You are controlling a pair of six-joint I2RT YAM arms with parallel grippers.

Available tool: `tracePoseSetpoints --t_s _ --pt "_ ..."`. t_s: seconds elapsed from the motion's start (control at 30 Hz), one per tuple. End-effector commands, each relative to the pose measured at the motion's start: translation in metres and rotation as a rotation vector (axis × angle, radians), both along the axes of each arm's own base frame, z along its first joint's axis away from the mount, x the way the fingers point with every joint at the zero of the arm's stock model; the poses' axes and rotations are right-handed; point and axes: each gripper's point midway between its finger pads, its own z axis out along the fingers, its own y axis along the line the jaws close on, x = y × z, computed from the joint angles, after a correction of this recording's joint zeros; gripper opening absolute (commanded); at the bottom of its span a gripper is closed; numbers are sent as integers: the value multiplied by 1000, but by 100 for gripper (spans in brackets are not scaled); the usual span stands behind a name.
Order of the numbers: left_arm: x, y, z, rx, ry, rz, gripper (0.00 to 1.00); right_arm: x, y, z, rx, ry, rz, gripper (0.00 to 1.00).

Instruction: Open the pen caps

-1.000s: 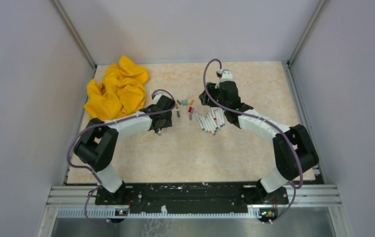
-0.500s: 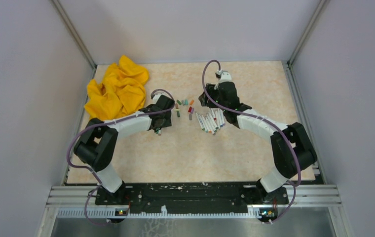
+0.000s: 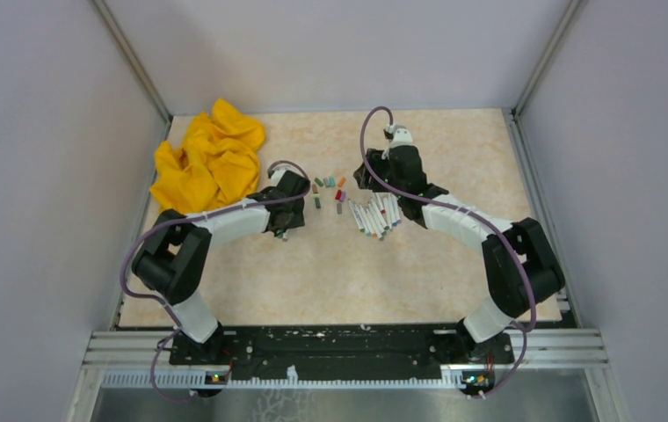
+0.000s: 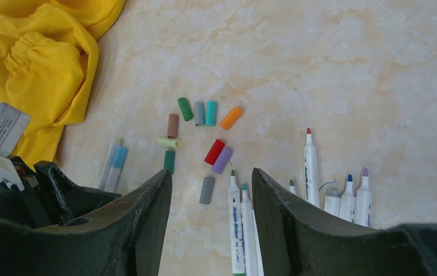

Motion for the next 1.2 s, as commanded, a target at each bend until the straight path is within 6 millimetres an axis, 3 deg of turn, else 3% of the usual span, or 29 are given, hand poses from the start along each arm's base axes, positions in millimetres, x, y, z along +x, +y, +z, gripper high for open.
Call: tracePoseSetpoints --t_s 0.0,0.1,0.37,0.47,0.53,0.7,0.8,0.97,1.17 --pt "-11 8 -16 6 58 37 49 1 7 5 28 -35 11 53" --pt "-15 5 -21 -9 77 33 48 1 7 5 28 -34 11 53" --pt "-35 -3 -45 -69 168 28 32 -3 4 9 28 -34 8 53" --pt "-45 -5 -55 -92 200 19 18 -6 2 9 26 -33 3 53" --pt "-51 -7 -60 -108 219 7 0 -7 1 10 25 -32 0 53" --pt "-57 -22 -66 -129 229 -41 0 -8 1 7 23 -26 6 53" --pt "-53 -37 -55 -161 175 -91 0 -11 1 8 23 -26 11 53" --pt "-37 -82 -4 -317 -30 -260 0 -18 4 22 56 -52 48 53" --pt "-41 -121 43 -470 -186 -440 0 -34 19 33 132 -70 152 60"
